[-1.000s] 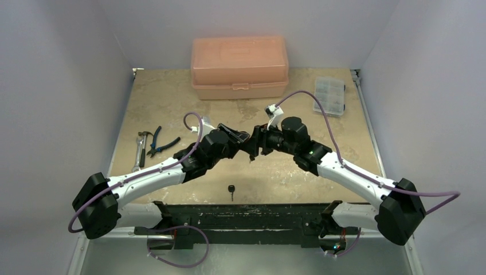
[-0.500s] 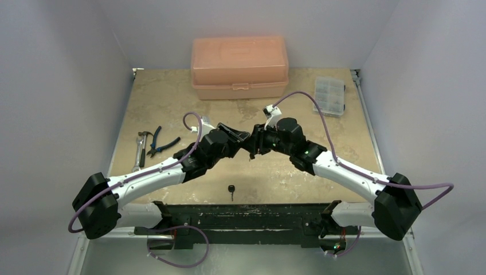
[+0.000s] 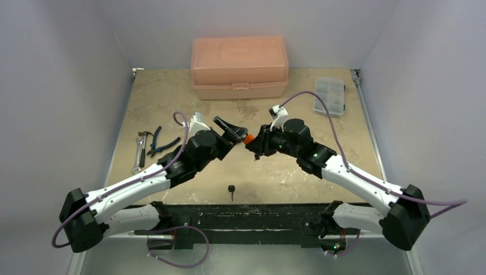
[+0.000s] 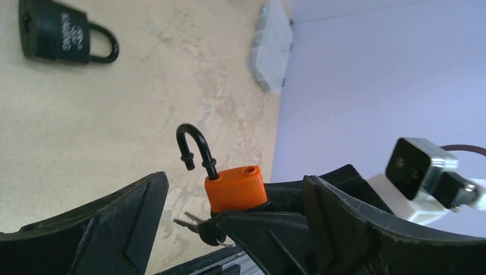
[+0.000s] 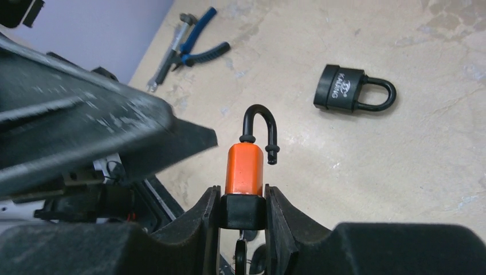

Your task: Unlock with the key

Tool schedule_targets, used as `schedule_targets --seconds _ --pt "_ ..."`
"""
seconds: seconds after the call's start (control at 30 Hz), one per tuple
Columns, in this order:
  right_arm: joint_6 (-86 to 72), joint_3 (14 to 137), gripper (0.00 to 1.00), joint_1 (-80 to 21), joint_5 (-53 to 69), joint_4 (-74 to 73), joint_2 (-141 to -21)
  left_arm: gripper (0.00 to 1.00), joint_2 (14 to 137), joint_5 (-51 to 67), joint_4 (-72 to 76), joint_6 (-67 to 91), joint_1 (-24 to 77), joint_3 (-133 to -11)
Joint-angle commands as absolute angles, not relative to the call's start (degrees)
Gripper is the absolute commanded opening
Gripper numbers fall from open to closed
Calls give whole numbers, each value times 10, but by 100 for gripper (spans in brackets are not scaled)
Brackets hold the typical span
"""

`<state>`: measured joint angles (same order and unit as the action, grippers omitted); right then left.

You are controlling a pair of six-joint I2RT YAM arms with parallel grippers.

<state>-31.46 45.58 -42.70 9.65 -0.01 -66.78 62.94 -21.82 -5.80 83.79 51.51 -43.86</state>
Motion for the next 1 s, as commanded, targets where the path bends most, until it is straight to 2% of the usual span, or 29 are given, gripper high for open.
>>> schedule_targets --seconds 0.0,0.2,0.43,0.73,0.97 --pt "-312 501 0 -425 106 -16 -590 95 558 -220 -25 698 515 -461" --pt "-322 535 0 -425 140 -55 -537 90 498 -160 68 591 515 -425" --pt "-350 555 0 -425 195 -54 -508 90 427 -96 186 531 515 -365" --pt "-371 556 0 -425 248 -18 -511 77 452 -52 229 547 515 -363" --pt "-371 568 0 -425 254 -23 -509 76 467 -58 246 559 515 -356"
